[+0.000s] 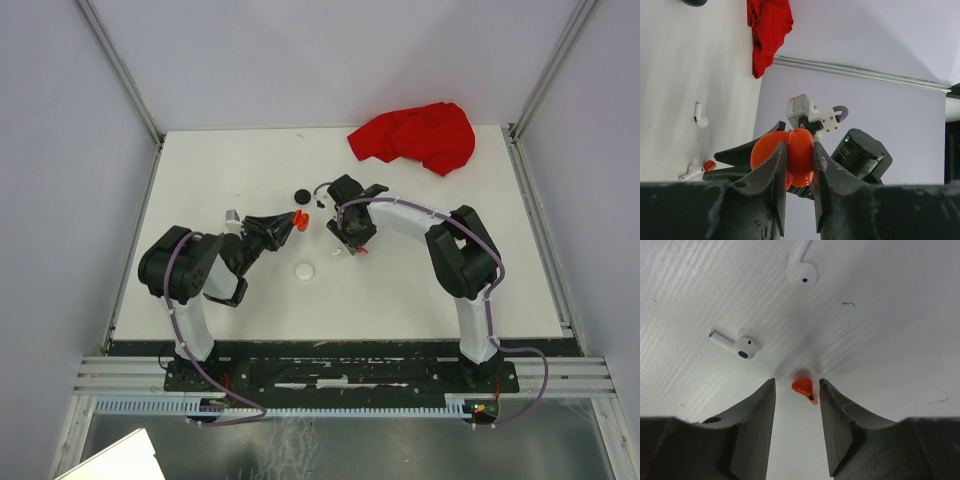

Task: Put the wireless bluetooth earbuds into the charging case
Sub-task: Pick up the earbud from the center of the board, then place the earbud in the charging case.

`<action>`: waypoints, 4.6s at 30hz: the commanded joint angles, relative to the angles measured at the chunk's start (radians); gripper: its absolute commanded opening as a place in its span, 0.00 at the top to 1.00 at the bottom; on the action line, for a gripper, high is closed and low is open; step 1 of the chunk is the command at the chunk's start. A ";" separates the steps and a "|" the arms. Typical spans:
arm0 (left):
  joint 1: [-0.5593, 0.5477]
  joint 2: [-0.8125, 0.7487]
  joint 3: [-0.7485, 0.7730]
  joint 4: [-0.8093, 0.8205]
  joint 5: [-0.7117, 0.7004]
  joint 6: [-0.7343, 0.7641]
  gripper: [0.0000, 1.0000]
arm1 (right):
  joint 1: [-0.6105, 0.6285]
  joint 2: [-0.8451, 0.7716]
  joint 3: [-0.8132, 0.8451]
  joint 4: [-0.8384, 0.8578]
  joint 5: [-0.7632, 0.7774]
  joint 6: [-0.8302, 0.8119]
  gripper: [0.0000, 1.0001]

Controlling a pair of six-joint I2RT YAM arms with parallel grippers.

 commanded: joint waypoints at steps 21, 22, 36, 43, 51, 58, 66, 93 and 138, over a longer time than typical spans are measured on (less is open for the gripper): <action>0.013 -0.027 -0.011 0.208 0.015 -0.039 0.97 | -0.014 0.033 0.068 -0.033 0.018 -0.006 0.56; 0.013 -0.026 -0.011 0.208 0.014 -0.039 0.97 | -0.014 0.033 0.067 -0.035 0.018 -0.006 0.56; 0.013 -0.025 -0.011 0.207 0.013 -0.038 0.97 | -0.018 0.049 0.071 -0.046 0.010 -0.005 0.64; 0.012 -0.025 -0.013 0.208 0.013 -0.039 0.97 | -0.020 0.052 0.075 -0.052 0.010 -0.003 0.71; 0.013 -0.025 -0.013 0.208 0.014 -0.037 0.97 | -0.020 0.040 0.079 -0.052 0.012 0.003 0.81; 0.012 -0.021 -0.010 0.207 0.017 -0.034 0.97 | -0.022 -0.072 0.033 0.049 0.027 0.029 0.85; 0.003 -0.010 0.006 0.206 0.024 -0.039 0.97 | -0.023 -0.303 -0.093 0.343 -0.024 0.082 0.90; -0.124 0.059 0.204 0.204 0.119 -0.117 0.97 | -0.021 -0.600 -0.501 0.998 -0.366 0.281 0.91; -0.138 0.013 0.191 0.203 0.124 -0.131 0.97 | -0.022 -0.526 -0.501 0.966 -0.299 0.211 0.93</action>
